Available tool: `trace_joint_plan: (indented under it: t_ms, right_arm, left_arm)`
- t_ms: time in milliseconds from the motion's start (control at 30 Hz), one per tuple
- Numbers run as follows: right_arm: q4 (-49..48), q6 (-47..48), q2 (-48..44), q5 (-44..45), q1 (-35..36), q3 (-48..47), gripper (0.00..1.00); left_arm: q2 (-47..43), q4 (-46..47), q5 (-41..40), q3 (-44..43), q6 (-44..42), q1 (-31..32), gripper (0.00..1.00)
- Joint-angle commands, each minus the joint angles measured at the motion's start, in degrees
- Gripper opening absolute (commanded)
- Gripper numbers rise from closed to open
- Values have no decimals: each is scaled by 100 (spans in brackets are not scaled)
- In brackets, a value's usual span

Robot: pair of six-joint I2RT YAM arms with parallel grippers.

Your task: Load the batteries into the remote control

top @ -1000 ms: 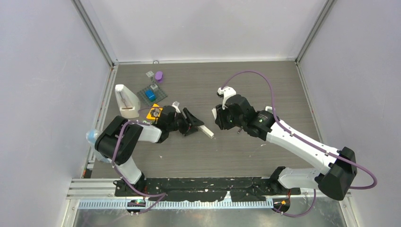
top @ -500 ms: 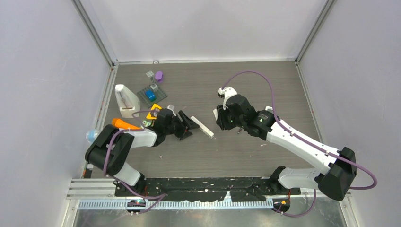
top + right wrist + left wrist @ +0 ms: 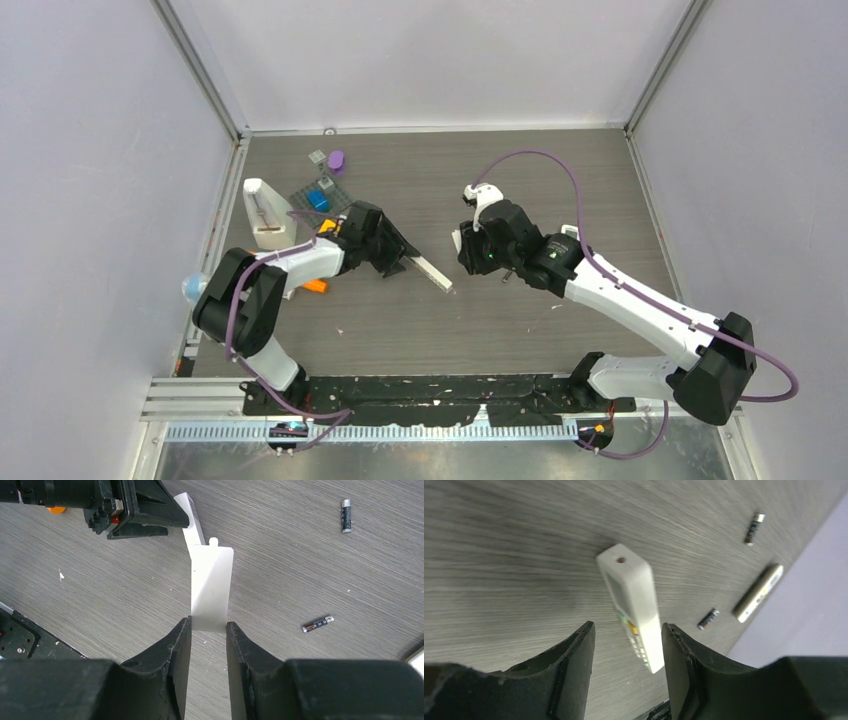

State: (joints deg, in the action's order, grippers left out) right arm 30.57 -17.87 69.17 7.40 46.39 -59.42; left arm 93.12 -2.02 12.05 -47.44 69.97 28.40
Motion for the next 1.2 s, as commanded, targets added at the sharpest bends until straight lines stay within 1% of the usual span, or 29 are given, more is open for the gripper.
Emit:
trace_joint_plan:
  t_ms: [0,100,367,500,700,833,933,1000,1067,1167]
  right_arm:
    - [-119,-118,-281,162,-16,57,27]
    - [-164,-157,-302,132,-16,114,27]
    - [-205,-149,-334,172,-14,216,27]
    - [-227,-151,-332,171,-12,241,26]
    - [-240,-139,-377,178,-11,298,26]
    - [-237,-140,-425,192,-13,336,26]
    - [-236,-139,-458,198,-13,366,26]
    - [-237,-144,-480,199,-17,376,26]
    - [-236,-140,-497,206,-16,392,26]
    - [-239,-138,-509,215,-16,419,25]
  left_arm:
    - [84,-1167,-449,-453,20,25,52]
    - [196,-1393,-489,-669,7,21,52]
    - [404,-1392,-453,-1034,151,34,53]
    - [602,-1604,-533,-1319,201,51,51]
    - [858,-1799,-541,-1516,315,71,41]
    - [888,-1777,-506,-1463,307,85,35]
    - [835,-1624,-447,-1285,306,86,24]
    - [740,-1354,-363,-1035,293,85,17]
    - [629,-761,-171,-674,276,86,12]
    - [574,116,144,-200,248,86,8]
